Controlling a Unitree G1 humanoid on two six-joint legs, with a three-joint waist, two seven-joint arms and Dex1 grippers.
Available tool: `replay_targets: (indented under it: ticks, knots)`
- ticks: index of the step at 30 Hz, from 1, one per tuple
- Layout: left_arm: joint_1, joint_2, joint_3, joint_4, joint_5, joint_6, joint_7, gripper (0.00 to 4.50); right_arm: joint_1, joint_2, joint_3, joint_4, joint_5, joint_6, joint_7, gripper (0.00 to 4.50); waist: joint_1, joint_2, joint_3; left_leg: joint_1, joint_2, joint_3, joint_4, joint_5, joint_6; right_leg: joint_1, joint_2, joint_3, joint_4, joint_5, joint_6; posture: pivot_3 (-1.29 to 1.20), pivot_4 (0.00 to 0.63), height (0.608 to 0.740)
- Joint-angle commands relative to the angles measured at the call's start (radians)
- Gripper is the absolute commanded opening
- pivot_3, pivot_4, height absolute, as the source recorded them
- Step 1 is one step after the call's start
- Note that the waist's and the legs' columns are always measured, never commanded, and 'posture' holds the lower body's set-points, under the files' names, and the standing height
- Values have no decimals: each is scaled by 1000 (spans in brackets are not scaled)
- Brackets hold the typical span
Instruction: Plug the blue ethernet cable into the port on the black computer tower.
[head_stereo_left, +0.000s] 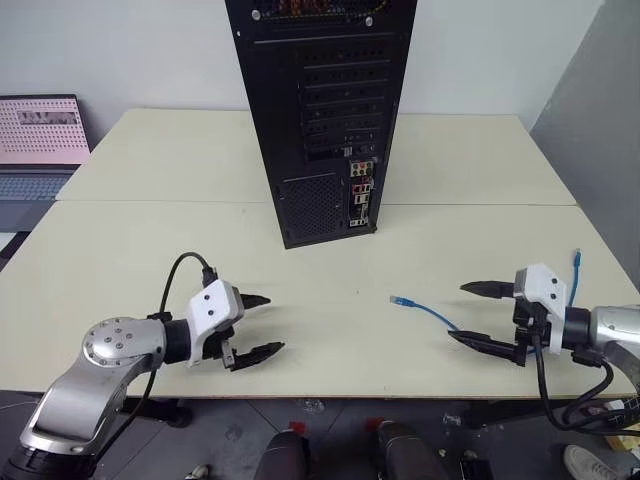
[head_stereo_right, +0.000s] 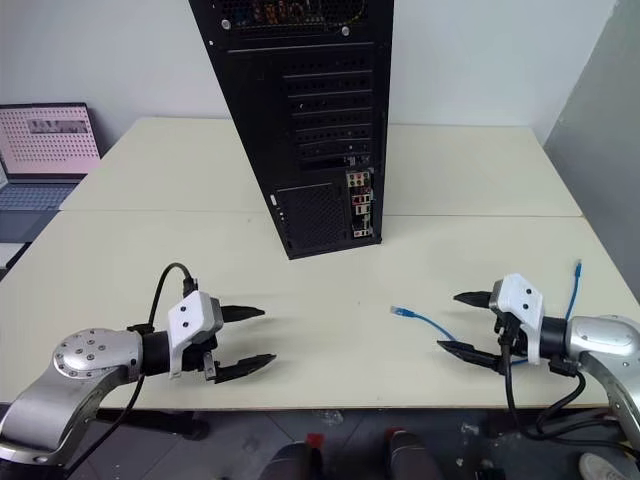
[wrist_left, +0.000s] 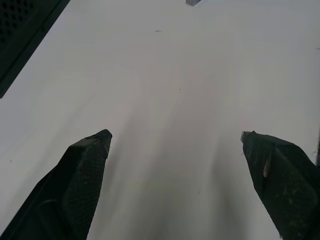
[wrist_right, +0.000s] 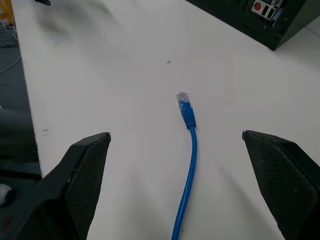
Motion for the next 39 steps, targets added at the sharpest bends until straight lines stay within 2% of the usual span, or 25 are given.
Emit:
replay_targets:
  ticks: [1,6,13,18,25,27,28,31,37,39]
  knots:
    - [-6,-10,14,-54,-41,-22,-13,4408,-25,7,-4,-11,-5,0,-6,4469,0,0,0,0,0,0,0,0,0,0,0,0,0,0,0,0,150,740]
    - [7,-6,-14,-84,-26,-20,-12,4408,-39,35,13,4,-43,-1,-40,4469,0,0,0,0,0,0,0,0,0,0,0,0,0,0,0,0,150,740]
    - [-9,-35,-59,-103,-11,-21,15,4408,-117,129,111,91,-129,-19,-104,4469,-1,-1,0,0,0,0,0,0,0,0,0,1,0,0,0,0,150,740]
    - [-42,-42,-91,-69,18,-42,17,4408,-178,204,193,225,-193,-78,-96,4469,0,-1,0,0,-1,0,1,0,0,0,1,1,1,0,0,0,150,740]
    - [-55,-49,-112,-68,19,-59,4,4408,-231,248,263,376,-269,-167,-64,4469,0,-1,0,0,0,0,1,0,0,0,0,0,1,0,0,0,150,740]
    - [-55,-48,-114,-67,16,-59,2,4500,-243,255,268,406,-279,-186,-57,4078,-1,-1,0,0,0,0,1,0,0,0,0,0,1,0,0,0,150,740]
    - [-56,-48,-114,-66,14,-59,0,4500,-246,257,270,413,-277,-184,-51,4030,-1,-1,0,0,0,0,1,0,0,0,1,1,1,0,0,0,150,740]
    - [-64,-52,-114,-63,5,-54,-4,4500,-254,257,271,432,-283,-191,-40,3208,-1,-1,0,1,0,0,1,0,0,0,1,1,1,0,0,0,150,740]
    - [-90,-79,-105,-51,-41,-36,-19,4500,-263,256,267,437,-295,-197,-34,1884,0,-1,0,1,0,0,1,0,0,0,0,0,1,1,-1,0,150,740]
    - [-100,-85,-113,-42,-47,-40,-26,4500,-265,253,269,435,-298,-201,-31,1267,0,-1,0,1,0,-1,1,0,0,0,0,0,1,1,-2,0,150,740]
